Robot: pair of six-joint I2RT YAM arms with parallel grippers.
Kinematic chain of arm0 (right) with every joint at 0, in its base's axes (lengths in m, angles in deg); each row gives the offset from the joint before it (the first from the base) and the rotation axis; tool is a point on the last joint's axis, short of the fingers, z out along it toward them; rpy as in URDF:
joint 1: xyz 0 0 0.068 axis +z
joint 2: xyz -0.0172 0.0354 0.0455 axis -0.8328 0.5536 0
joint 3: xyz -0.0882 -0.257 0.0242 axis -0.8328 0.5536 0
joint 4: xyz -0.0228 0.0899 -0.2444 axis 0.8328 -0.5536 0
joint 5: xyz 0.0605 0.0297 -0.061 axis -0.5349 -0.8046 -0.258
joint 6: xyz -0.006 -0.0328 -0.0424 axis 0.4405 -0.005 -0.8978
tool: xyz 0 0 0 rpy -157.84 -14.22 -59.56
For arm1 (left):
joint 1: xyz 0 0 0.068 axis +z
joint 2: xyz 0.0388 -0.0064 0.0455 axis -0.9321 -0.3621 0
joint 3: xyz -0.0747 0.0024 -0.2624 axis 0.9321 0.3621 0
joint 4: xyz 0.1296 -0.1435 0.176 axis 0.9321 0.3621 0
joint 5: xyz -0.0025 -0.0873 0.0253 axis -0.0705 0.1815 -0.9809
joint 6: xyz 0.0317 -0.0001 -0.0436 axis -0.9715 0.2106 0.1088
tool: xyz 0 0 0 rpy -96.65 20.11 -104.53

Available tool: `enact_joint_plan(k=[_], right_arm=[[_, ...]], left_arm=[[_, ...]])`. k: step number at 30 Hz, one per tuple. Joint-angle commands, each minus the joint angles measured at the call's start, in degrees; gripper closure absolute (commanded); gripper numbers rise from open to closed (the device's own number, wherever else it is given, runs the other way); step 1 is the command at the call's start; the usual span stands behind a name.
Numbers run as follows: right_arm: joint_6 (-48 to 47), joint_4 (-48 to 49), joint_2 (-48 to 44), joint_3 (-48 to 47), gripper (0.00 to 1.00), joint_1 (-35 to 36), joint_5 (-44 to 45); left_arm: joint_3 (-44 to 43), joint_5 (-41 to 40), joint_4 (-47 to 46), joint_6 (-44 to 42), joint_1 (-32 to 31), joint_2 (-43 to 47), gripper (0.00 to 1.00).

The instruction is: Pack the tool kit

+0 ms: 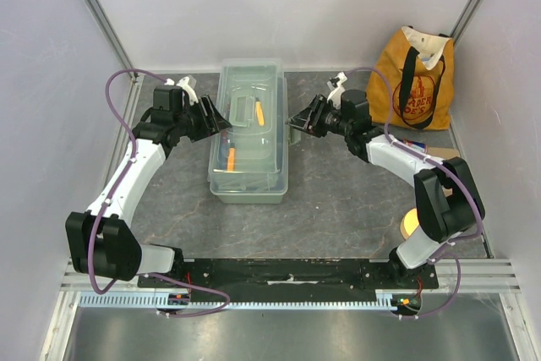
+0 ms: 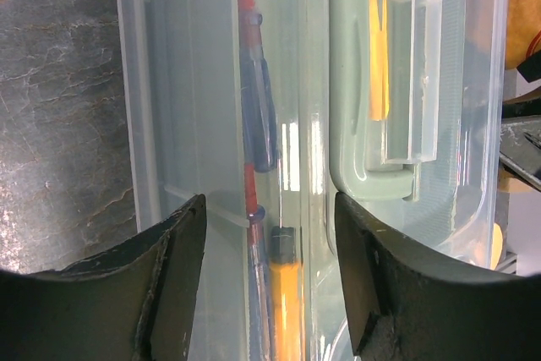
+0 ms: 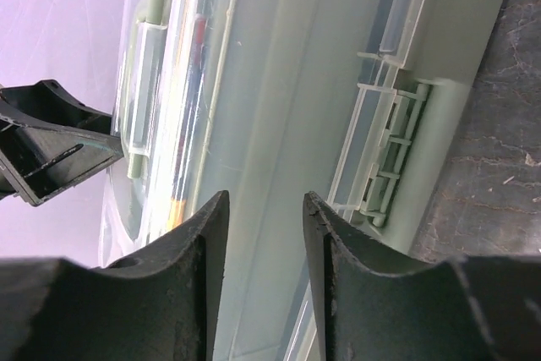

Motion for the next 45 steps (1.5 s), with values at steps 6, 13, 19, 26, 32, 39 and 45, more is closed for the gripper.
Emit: enact_joint_plan(k=[6, 13, 19, 26, 32, 39, 45], right_arm=[[-3.7, -3.1, 1.8, -2.3, 0.58, 3.8, -0.6], [-4.3, -7.6, -2.8, 0.0, 0.32, 2.0, 8.9], [-2.7, -3.3, -7.6, 5.9, 0.04, 0.6, 13.1], [-1.3, 5.0, -4.2, 8.9, 0.02, -2.2, 7.3], [1.7, 16.5, 1.3, 11.7, 0.02, -5.0, 1.0], [18.8, 44.3, 10.3, 13.0, 0.02, -5.1, -8.6], [44.4, 77.4, 23.6, 9.3, 0.02, -5.1, -11.2]], left_arm=[[1.7, 0.7, 1.1, -1.1, -2.1, -5.0, 0.36], [1.8, 0.6, 1.1, -1.3, -2.1, -4.9, 0.36], [2.0, 0.2, 1.2, -1.6, -2.1, -4.9, 0.35], [2.2, -1.0, 1.4, -1.6, -2.1, -3.8, 0.35], [2.0, -1.5, 2.1, -1.8, -2.1, -3.1, 0.33], [1.9, -1.2, 2.0, -1.9, -2.1, -3.2, 0.31], [1.7, -0.7, 2.0, -1.7, -2.1, -3.5, 0.31]])
